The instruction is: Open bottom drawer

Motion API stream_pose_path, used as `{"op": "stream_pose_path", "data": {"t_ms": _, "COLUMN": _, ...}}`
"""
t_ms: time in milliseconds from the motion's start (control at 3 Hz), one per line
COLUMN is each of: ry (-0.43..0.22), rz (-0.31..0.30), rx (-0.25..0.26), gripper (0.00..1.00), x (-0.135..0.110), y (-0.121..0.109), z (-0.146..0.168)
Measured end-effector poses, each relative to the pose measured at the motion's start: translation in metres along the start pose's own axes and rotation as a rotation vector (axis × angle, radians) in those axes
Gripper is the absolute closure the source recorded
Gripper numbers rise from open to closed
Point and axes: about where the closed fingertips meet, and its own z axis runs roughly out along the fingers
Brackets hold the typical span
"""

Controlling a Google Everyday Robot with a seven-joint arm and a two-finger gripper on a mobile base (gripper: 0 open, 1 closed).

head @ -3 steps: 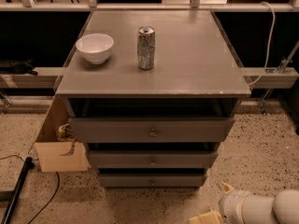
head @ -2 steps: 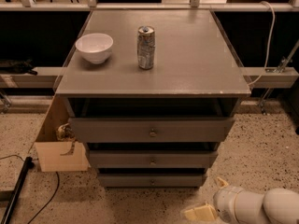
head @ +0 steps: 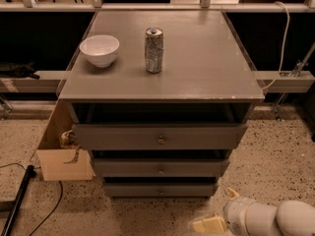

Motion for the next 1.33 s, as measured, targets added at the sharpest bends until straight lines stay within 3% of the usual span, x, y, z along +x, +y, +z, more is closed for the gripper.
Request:
{"op": "stream_pose_path", "data": {"t_ms": 333, "ry": 0.018, "rz": 0.062, "rx": -0.006, "gripper": 0.00, "x": 0.017, "y": 0.000, "z": 0.030}}
{"op": "stream_pose_path", "data": {"t_ms": 667, "ry": 0.033, "rz": 0.113, "rx": 0.003, "gripper": 0.00, "x": 0.031, "y": -0.022, "z": 0.074}}
{"op": "stream_pose_path", "data": {"t_ms": 1333, "ry": 0.064, "rz": 0.197, "rx": 0.025, "gripper": 0.00, "x": 0.059, "y": -0.089, "z": 0.150}}
